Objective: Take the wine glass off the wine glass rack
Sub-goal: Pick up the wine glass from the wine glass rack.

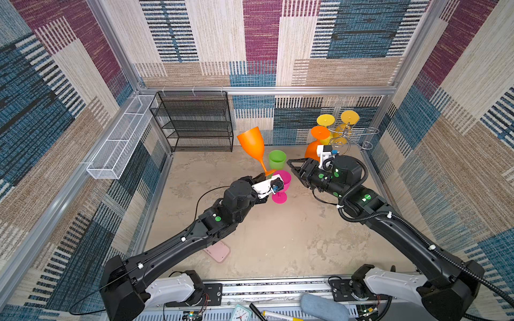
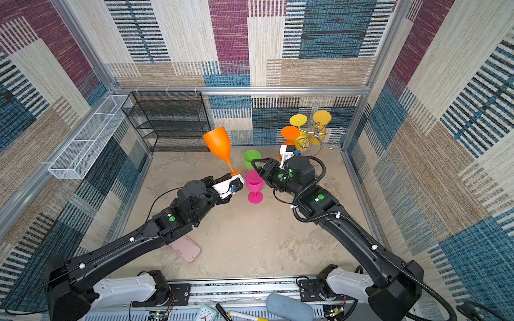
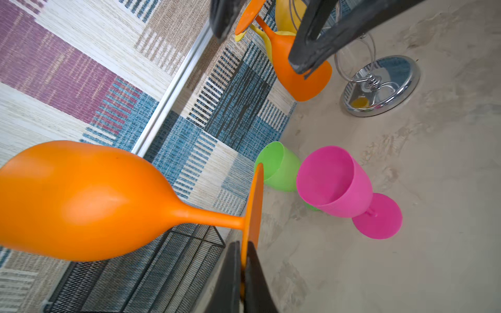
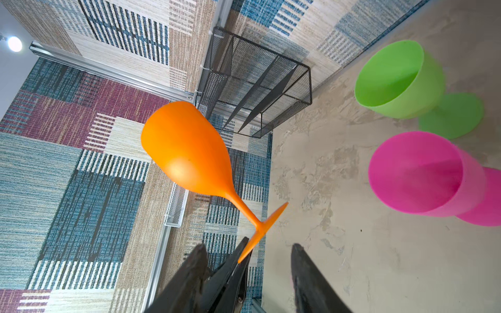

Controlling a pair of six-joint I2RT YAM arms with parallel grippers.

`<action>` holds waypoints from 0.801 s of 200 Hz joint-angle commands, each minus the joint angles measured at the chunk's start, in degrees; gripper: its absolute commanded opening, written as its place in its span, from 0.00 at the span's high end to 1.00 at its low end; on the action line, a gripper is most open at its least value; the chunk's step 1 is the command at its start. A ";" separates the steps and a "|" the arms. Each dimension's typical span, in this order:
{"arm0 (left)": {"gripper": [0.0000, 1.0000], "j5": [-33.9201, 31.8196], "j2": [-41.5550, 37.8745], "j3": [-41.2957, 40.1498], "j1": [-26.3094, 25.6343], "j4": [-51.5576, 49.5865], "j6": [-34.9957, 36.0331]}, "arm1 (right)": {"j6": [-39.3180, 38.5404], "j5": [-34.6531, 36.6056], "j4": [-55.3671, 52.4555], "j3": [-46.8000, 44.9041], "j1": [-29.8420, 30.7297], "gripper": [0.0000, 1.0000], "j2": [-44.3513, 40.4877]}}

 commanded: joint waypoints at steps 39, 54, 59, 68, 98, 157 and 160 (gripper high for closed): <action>1.00 -2.81 1.53 -3.86 -0.53 18.15 11.92 | 4.32 -5.65 0.99 -0.22 -0.07 0.49 1.73; 1.00 -4.03 2.42 -4.55 -1.04 21.16 14.11 | 4.61 -6.10 1.08 -0.51 -0.05 0.50 2.30; 1.00 -4.17 2.60 -4.88 -1.16 22.19 14.91 | 4.67 -6.37 1.32 -0.61 -0.02 0.50 2.45; 1.00 -4.17 3.13 -5.47 -1.48 24.01 16.45 | 5.00 -6.81 1.73 -0.74 0.04 0.50 2.79; 1.00 -4.61 4.97 -6.64 -2.49 29.93 20.61 | 5.19 -6.92 2.00 0.08 0.06 0.51 3.68; 1.00 -4.20 5.58 -7.37 -3.22 32.46 21.67 | 6.75 -6.69 3.53 -0.11 0.10 0.52 4.37; 1.00 -4.07 5.66 -7.47 -3.28 32.61 21.79 | 6.86 -6.69 3.66 -0.08 0.13 0.52 4.46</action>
